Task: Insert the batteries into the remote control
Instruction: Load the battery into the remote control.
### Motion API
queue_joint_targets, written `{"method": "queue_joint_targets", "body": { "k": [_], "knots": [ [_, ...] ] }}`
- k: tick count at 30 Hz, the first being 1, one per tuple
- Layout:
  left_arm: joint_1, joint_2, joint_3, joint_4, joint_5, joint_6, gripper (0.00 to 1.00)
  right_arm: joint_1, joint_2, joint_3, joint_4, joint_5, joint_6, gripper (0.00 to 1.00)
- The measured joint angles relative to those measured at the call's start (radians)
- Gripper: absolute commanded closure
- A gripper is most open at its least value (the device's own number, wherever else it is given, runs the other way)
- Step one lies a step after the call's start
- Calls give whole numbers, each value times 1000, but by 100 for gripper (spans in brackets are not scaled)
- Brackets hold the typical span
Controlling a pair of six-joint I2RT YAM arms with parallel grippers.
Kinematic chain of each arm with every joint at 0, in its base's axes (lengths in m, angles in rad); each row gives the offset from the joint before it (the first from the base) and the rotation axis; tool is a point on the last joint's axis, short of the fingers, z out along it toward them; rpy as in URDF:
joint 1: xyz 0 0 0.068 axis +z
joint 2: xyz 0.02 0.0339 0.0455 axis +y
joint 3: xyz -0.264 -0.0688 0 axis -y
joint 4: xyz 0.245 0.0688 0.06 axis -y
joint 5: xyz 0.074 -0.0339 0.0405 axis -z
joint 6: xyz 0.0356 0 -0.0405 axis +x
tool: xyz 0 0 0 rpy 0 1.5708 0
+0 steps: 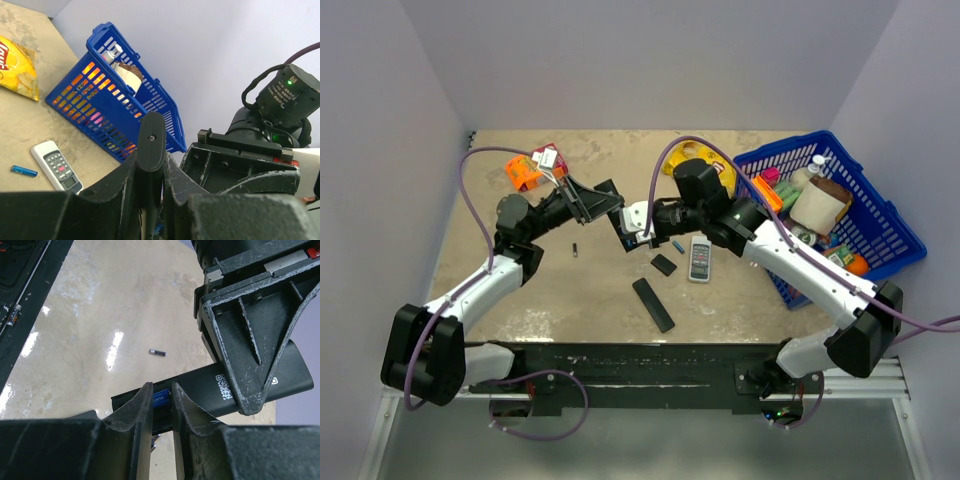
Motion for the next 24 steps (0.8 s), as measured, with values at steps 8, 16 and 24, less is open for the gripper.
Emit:
{"method": "queue_joint_targets", "body": {
  "k": [8,16,24],
  "knots": [
    [0,0,5,-13,0,41,100,-7,-1,-32,40,-6,-1,79],
    [0,0,5,-15,1,79,100,-7,0,-58,80,14,3,89],
    [-1,0,6,-15,2,102,100,-6,2,-68,106,39,23,94]
  ]
}}
